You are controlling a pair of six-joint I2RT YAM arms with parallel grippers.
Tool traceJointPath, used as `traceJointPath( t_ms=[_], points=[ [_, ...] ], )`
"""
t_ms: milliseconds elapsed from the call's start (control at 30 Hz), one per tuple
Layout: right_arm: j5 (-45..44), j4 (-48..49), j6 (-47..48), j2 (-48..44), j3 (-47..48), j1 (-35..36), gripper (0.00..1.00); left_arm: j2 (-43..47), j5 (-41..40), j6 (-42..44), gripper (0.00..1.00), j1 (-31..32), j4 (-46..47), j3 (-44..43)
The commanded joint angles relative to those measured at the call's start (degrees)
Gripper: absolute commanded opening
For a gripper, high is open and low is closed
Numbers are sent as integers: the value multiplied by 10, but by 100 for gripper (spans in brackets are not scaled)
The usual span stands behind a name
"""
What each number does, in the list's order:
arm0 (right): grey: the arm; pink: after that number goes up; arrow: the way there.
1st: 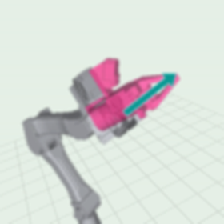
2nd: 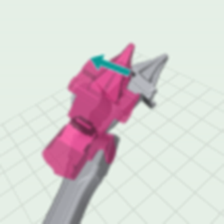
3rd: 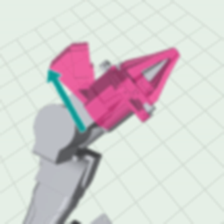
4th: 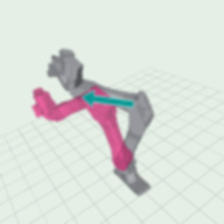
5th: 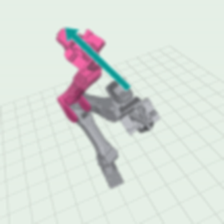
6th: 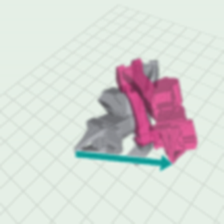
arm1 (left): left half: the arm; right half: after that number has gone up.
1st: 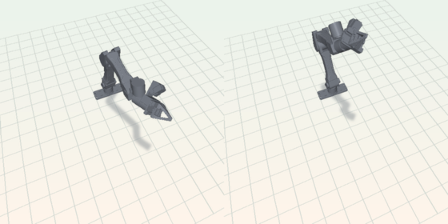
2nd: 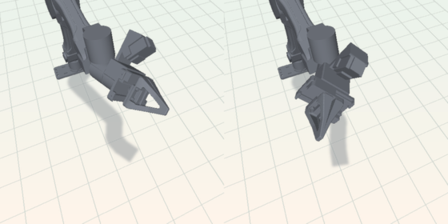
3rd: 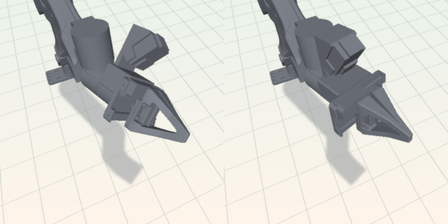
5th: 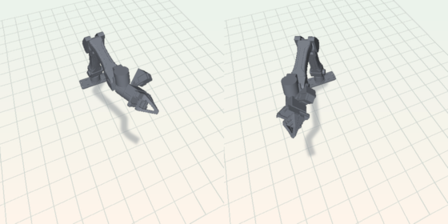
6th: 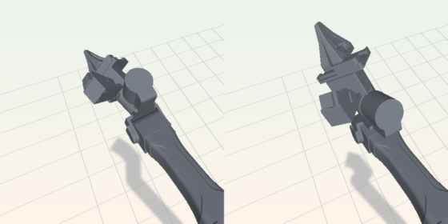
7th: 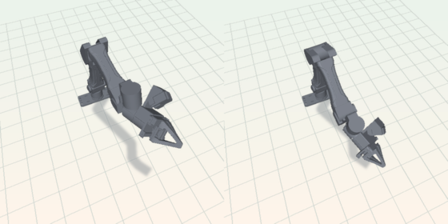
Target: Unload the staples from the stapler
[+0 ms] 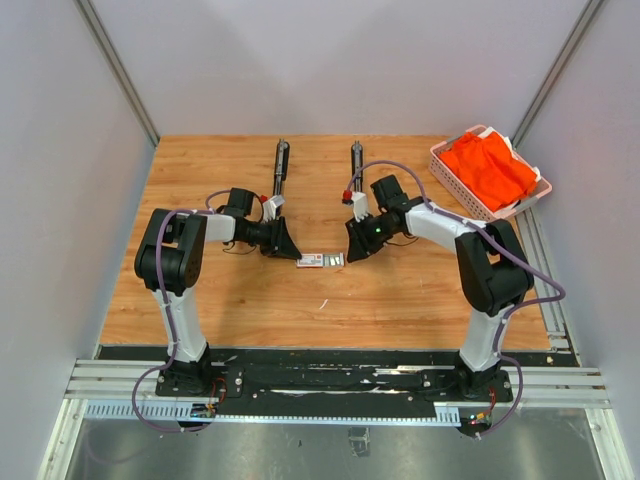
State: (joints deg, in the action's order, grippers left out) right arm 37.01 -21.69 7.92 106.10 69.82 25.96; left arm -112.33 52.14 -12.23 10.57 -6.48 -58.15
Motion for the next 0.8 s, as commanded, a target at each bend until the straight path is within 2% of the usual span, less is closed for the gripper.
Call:
traceJointPath(
  t_ms=[0,767],
  points=[
    [40,39,-81,27,-2,-10,28,12,-26,19,33,-4,-11,13],
    [53,57,-107,97,30,-12,27,12,-27,19,33,-4,-10,16]
  ],
)
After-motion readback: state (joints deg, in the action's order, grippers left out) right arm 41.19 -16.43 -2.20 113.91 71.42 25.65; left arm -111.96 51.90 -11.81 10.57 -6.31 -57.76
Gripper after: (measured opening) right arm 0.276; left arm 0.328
